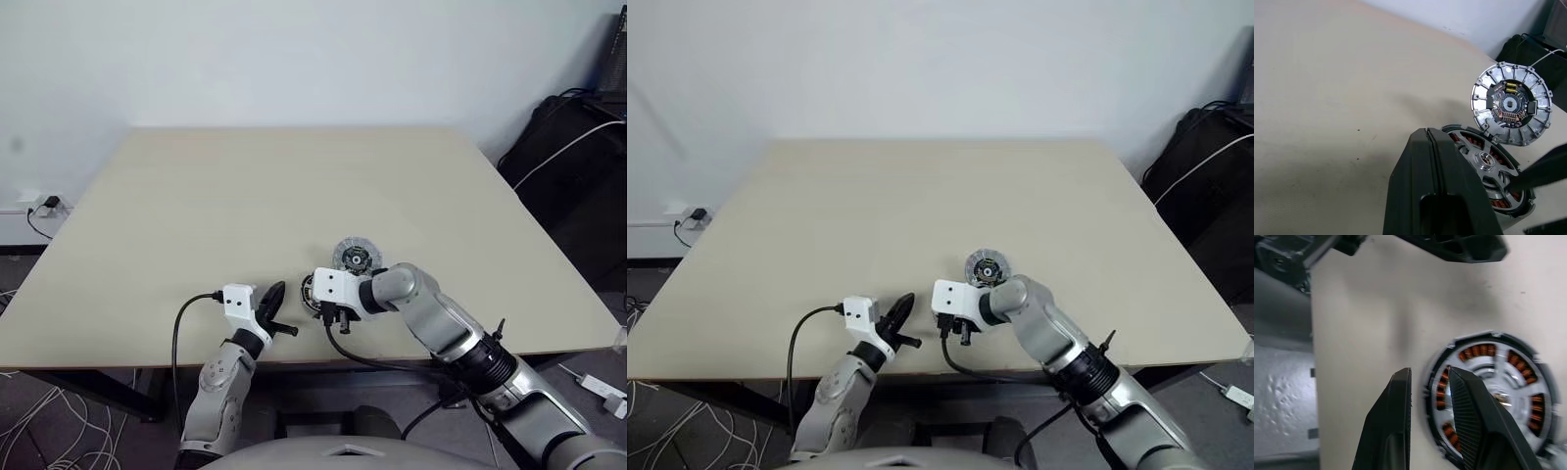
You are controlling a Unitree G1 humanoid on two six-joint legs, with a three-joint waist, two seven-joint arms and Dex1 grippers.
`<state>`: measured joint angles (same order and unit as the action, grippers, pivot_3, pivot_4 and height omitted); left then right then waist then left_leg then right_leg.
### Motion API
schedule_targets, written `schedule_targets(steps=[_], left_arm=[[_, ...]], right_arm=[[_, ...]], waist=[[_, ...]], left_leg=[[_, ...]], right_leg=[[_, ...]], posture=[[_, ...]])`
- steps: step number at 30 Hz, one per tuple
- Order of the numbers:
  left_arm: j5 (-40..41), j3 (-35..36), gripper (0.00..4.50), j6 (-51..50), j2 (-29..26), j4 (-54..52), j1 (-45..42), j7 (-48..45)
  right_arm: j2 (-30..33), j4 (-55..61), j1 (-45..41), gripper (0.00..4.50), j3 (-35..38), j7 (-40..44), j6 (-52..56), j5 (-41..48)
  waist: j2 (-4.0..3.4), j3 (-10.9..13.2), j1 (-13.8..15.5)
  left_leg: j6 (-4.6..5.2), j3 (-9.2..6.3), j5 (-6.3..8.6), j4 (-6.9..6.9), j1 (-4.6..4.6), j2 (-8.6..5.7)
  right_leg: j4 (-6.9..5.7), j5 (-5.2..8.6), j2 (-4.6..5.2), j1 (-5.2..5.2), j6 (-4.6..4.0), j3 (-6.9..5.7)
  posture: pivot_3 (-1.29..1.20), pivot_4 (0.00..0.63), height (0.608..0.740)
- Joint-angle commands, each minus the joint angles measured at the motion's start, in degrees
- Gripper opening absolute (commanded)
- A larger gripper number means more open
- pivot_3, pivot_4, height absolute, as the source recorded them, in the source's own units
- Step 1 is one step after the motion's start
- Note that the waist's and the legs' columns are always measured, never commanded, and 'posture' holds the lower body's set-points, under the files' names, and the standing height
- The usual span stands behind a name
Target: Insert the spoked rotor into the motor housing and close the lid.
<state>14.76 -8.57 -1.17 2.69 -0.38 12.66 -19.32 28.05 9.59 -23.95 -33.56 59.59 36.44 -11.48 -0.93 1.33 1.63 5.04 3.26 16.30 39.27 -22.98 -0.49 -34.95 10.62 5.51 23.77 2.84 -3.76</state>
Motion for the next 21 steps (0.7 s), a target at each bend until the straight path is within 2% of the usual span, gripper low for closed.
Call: schedule_targets(steps=[1,18,21], left_arm=[[0.49,-0.16,0.0,0.28,0.25,-1.38,-0.93,-0.46],[0.48,0.01,0.0,0.75,0.74,-1.73,-0.43,0.16],[0.51,0.0,0.0,0.85,0.78,-1.77,-0.35,0.27]], right_arm=[[1.06,0.77,-2.03,1.31,-0.59,0.44,-1.88,-0.42],[-0.11,-6.52,-3.44,1.31,-4.27,-0.26,-4.72,-2.16],[-0.36,-6.71,-3.04,0.7,-4.14,-0.68,-4.28,-2.19]], waist=[[0.0,0.0,0.0],[0.02,-0.01,-0.01],[0.05,-0.05,-0.06]], left_leg=[[0.0,0.0,0.0,0.0,0.0,0.0],[0.0,0.0,0.0,0.0,0.01,0.0],[0.0,-0.01,0.0,0.0,0.03,0.02]], right_leg=[[0.0,0.0,0.0,0.0,0.0,0.0],[0.0,-0.01,-0.01,-0.02,-0.02,0.0],[-0.03,-0.01,-0.02,-0.02,-0.01,-0.01]], posture=[[0.0,0.0,0.74],[0.0,0.0,0.74],[0.0,0.0,0.74]])
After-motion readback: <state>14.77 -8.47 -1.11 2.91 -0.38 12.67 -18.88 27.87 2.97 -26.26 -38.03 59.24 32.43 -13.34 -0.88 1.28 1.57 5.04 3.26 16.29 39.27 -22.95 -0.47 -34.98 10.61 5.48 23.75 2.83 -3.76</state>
